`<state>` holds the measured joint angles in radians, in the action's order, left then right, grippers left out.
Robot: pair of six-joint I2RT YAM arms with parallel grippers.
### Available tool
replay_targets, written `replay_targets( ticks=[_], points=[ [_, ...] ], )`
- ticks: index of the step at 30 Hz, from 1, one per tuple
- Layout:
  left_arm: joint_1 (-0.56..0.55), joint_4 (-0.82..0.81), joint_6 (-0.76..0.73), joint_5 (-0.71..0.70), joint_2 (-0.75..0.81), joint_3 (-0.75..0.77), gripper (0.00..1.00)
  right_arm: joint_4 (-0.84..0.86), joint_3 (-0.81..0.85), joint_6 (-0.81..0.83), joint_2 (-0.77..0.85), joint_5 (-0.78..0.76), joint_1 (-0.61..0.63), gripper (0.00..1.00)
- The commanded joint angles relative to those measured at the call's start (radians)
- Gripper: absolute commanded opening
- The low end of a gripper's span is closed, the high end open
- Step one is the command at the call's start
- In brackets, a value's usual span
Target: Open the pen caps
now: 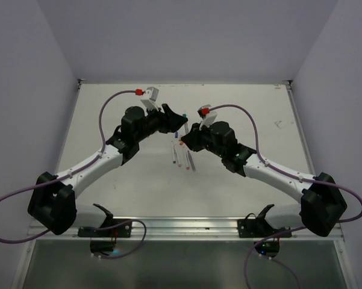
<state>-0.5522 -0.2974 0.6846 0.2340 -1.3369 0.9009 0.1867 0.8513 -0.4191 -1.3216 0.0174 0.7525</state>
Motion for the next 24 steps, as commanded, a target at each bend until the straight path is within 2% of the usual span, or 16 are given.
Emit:
replay_targets(
  ticks=[1,7,16,24],
  points=[
    [-0.005,-0.006,-0.03,0.053,-0.022,0.052,0.63,-0.041,-0.009,0.066,0.035,-0.007,0.002,0.0],
    [-0.015,-0.02,-0.011,0.091,-0.071,0.081,0.59,-0.055,-0.015,0.091,0.035,0.001,0.004,0.0],
    [-0.04,-0.008,0.01,0.064,-0.097,0.098,0.43,-0.055,-0.008,0.111,0.013,0.015,0.002,0.0],
    [-0.048,0.014,0.013,0.027,-0.099,0.108,0.33,-0.055,-0.004,0.115,0.005,0.021,0.002,0.0]
  ],
)
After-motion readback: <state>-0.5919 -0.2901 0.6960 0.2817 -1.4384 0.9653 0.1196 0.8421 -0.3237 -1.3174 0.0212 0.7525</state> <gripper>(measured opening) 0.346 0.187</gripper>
